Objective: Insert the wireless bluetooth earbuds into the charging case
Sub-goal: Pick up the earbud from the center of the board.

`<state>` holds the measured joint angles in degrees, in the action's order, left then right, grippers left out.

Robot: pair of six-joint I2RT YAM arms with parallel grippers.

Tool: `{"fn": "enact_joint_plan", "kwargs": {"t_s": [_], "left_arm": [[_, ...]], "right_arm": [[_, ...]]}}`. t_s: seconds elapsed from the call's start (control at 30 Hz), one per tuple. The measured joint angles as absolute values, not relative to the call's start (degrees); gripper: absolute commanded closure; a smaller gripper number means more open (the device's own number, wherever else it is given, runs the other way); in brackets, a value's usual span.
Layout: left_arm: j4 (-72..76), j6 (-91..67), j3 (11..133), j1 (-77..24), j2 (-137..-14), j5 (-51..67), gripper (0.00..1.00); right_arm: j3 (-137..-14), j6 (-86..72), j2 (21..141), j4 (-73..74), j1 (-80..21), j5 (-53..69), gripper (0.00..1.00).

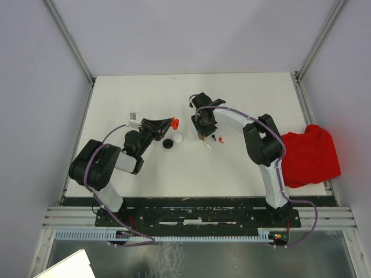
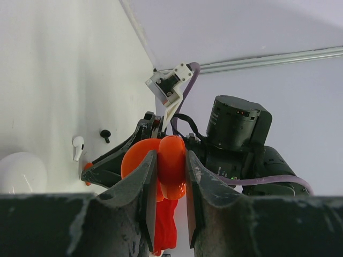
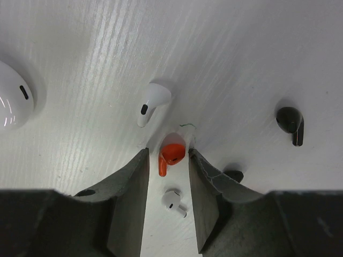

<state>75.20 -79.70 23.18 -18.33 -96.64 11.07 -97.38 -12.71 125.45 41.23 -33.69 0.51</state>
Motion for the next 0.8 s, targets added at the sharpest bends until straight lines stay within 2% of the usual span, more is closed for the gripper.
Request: {"fn": "enact_joint_plan", "kwargs": {"t_s": [0.33, 0.53, 0.8], "left_arm": [[75.2, -79.7, 23.2, -18.2, -96.6, 11.1, 0.97], [75.2, -79.7, 23.2, -18.1, -96.6, 11.1, 0.97], [75.3, -79.7, 23.2, -18.1, -96.8, 11.2, 0.97]], "right_arm": [[-97.5, -12.7, 125.6, 41.3, -33.7, 0.9, 0.69], [-97.5, -12.7, 125.6, 41.3, -33.7, 1.1, 0.86], [-97.5, -11.8, 125.1, 41.1, -33.7, -0.2, 0.91]]}}
